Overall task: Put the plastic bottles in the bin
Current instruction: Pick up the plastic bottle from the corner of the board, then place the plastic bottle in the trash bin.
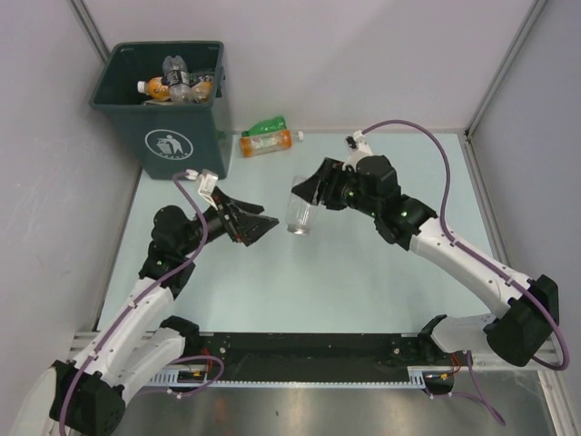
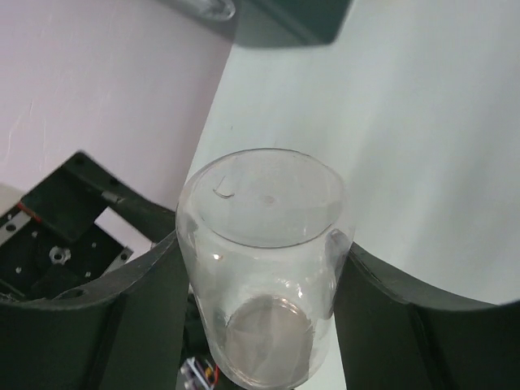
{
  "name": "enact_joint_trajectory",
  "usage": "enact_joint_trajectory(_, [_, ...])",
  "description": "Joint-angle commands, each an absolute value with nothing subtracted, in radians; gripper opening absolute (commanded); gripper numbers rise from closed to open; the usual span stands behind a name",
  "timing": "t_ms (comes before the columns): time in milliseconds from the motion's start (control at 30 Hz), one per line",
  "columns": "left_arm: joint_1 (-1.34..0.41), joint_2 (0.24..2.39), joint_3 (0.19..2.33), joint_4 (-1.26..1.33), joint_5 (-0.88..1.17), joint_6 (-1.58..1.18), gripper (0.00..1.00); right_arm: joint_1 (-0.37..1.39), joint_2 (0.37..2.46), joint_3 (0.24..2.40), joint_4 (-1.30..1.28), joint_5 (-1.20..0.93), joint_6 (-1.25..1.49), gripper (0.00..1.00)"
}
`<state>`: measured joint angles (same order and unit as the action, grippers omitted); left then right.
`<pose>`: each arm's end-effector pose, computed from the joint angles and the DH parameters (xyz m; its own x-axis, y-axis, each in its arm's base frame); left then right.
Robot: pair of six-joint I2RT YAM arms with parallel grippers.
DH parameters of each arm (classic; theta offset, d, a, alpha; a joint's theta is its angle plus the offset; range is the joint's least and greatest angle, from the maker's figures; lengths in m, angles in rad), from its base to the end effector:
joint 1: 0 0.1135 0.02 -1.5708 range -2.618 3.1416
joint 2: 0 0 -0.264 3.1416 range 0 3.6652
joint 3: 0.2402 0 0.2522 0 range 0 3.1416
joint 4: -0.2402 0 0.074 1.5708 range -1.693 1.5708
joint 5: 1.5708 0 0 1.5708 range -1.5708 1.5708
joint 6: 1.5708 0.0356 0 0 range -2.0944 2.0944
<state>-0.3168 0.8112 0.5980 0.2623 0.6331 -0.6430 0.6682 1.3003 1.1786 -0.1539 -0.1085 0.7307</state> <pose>0.1767 -0.0801 0.3168 -0.4500 -0.3612 -0.8168 0.6784 0.4566 -0.5756 0.2371 0.1921 0.3679 -0.6247 0.3521 -0.6969 -0.3770 0.6456 0.6642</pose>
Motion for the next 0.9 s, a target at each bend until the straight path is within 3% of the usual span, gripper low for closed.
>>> enact_joint_trajectory(0, [-0.408,0.833,0.598,0.367,0.732,-0.604,1.0,0.745,1.259,1.177,-0.1,-0.155,0.666,0.0])
enact_joint_trajectory(300, [-0.531,0.917,0.64,0.376,0.68,-0.572,1.0,0.781,1.272,1.174,-0.058,-0.224,0.681,0.0])
enact_joint_trajectory(367, [-0.543,0.931,0.641,0.394,0.667,-0.583,0.95,0.79,1.27,1.172,-0.048,-0.232,0.681,0.01])
enact_joint_trajectory(433, [-0.549,0.953,0.64,0.408,0.644,-0.598,0.82,0.796,1.269,1.167,-0.041,-0.239,0.683,0.02])
enact_joint_trajectory(500, [-0.552,0.977,0.635,0.433,0.634,-0.614,0.78,0.799,1.27,1.163,-0.029,-0.252,0.687,0.02])
enact_joint_trajectory(567, [-0.555,0.995,0.635,0.446,0.624,-0.63,0.77,0.802,1.272,1.157,-0.018,-0.259,0.69,0.01])
enact_joint_trajectory(700, [-0.558,1.02,0.643,0.442,0.603,-0.629,0.86,0.804,1.272,1.146,-0.009,-0.282,0.701,0.0])
enact_joint_trajectory(800, [-0.561,1.019,0.641,0.443,0.598,-0.629,0.83,0.805,1.273,1.14,0.02,-0.285,0.707,0.0])
enact_joint_trajectory(867, [-0.564,1.017,0.638,0.451,0.601,-0.629,0.74,0.805,1.275,1.137,0.034,-0.291,0.712,0.01])
